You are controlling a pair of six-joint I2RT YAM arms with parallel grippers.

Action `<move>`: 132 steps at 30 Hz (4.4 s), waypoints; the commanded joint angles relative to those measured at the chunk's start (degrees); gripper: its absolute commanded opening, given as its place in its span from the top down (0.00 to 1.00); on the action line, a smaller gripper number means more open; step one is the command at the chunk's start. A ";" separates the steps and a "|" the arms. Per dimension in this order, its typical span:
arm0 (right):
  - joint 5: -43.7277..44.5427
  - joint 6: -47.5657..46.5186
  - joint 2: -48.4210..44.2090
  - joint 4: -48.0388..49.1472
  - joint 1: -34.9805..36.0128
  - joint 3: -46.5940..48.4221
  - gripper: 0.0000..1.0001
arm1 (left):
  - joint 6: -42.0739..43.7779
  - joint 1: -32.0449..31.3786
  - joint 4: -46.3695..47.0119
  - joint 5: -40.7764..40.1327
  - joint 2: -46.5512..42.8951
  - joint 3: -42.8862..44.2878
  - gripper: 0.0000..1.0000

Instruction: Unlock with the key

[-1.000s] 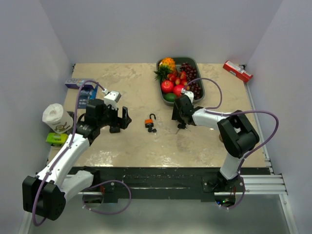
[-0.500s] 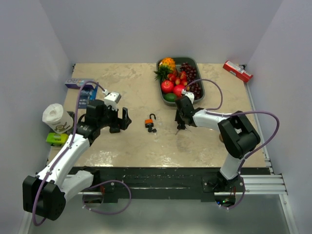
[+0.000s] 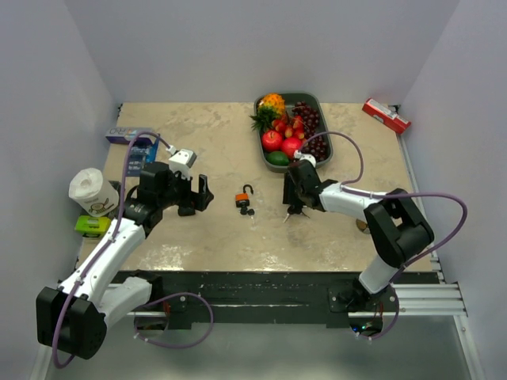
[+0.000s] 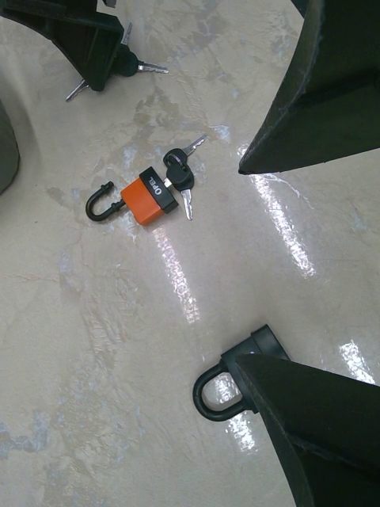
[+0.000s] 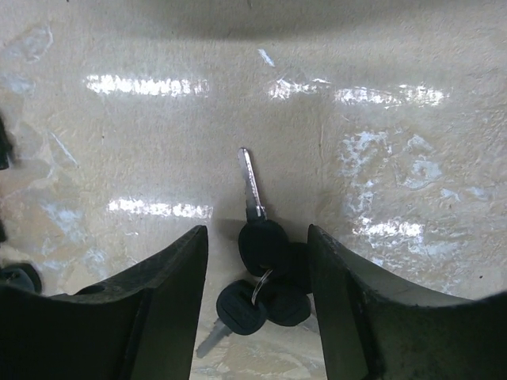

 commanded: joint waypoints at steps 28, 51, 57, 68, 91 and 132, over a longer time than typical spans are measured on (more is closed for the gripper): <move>-7.56 -1.42 -2.20 3.47 3.34 -0.44 1.00 | -17.01 0.34 15.25 11.02 -5.90 -6.03 0.01; -18.11 1.75 -19.60 22.80 3.34 -13.97 1.00 | -34.42 0.17 43.73 25.78 0.68 -14.82 0.04; -23.38 3.59 -25.41 29.21 3.34 -16.61 1.00 | -40.59 -2.72 58.16 28.70 4.46 -15.79 0.07; -34.01 5.53 -32.88 36.60 3.26 -18.64 1.00 | -44.97 -9.41 62.63 24.21 10.52 -12.54 0.19; -41.23 2.89 -31.74 36.61 6.07 -17.58 1.00 | -48.68 -13.72 66.61 22.89 17.38 -7.71 0.71; -50.98 7.37 -27.08 46.80 6.07 -18.64 1.00 | -52.37 -13.80 77.33 29.40 17.91 -10.34 1.00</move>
